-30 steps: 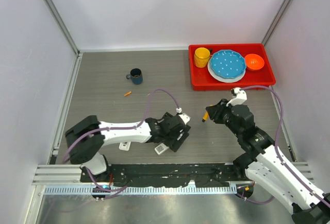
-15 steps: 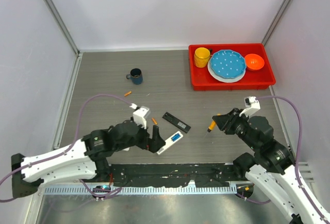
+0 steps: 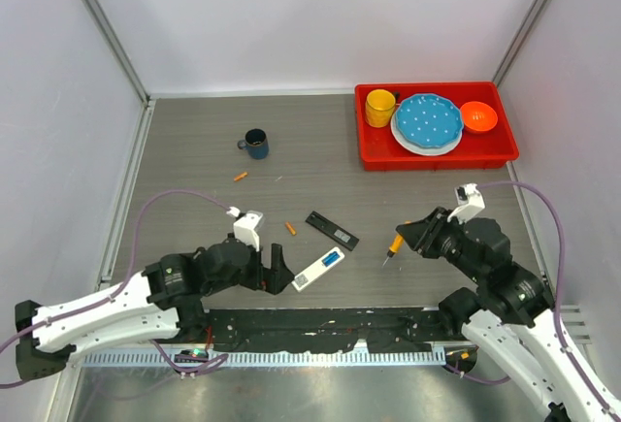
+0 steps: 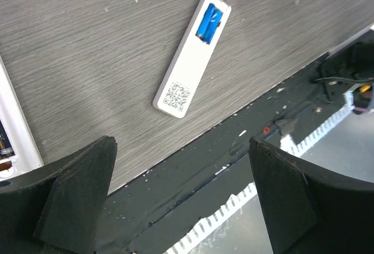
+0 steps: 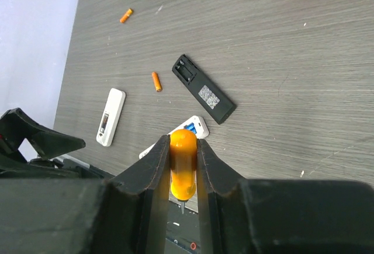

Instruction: Unload the batteries from the remote control

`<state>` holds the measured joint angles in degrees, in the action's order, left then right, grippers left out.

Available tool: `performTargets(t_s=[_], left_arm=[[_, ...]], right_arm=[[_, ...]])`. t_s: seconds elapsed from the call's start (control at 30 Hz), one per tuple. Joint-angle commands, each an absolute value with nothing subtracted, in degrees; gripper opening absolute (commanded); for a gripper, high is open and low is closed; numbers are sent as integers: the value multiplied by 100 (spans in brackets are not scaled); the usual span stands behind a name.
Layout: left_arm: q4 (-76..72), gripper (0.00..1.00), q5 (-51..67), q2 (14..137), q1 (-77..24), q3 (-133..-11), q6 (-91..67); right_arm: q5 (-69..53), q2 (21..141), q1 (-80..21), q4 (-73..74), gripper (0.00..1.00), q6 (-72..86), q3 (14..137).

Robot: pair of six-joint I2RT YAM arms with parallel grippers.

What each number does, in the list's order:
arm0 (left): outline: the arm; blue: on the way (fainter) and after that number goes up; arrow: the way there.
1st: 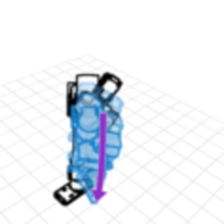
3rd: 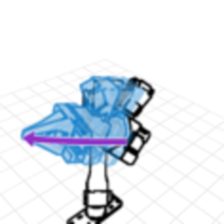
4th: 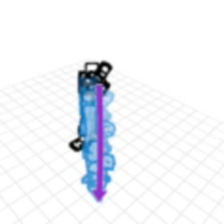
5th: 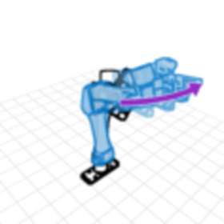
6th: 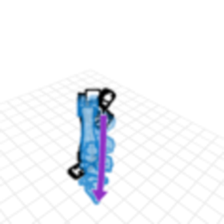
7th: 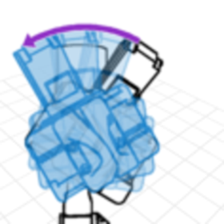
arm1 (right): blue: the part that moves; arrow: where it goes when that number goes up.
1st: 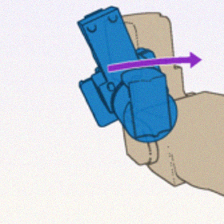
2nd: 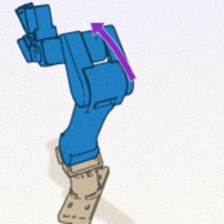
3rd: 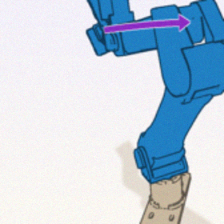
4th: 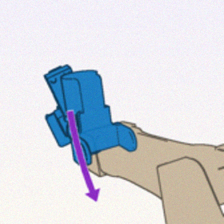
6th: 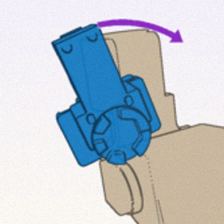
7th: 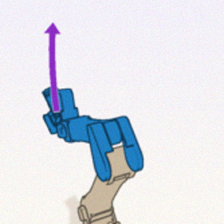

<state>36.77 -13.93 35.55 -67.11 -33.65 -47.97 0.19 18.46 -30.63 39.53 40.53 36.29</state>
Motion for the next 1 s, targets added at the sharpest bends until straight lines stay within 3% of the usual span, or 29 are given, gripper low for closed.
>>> performTargets(t_s=[0.0, 0.27, 0.43, 0.63, 0.97], left_arm=[[3077, 99, -1573, 4129, -6732, -3348, -4632], [2620, 99, -1820, 5588, -6732, -3560, -3798], [2497, 99, -2021, 5696, -6732, -3446, -3376], [1592, 98, -1916, 5835, -6732, -3138, -2866], [624, 94, -1319, 7232, -6732, -3278, -2022]], right_arm=[[-246, 2416, -3050, 3227, 1, 3964, 3735], [-711, 3716, -3050, 1271, 1, 3981, 3490], [-1020, 4868, -3050, 292, 1, 3973, 3392], [-906, 5281, -3050, 79, 1, 3736, 3533], [-1046, 6046, -3050, -535, 1, 3392, 3551]])
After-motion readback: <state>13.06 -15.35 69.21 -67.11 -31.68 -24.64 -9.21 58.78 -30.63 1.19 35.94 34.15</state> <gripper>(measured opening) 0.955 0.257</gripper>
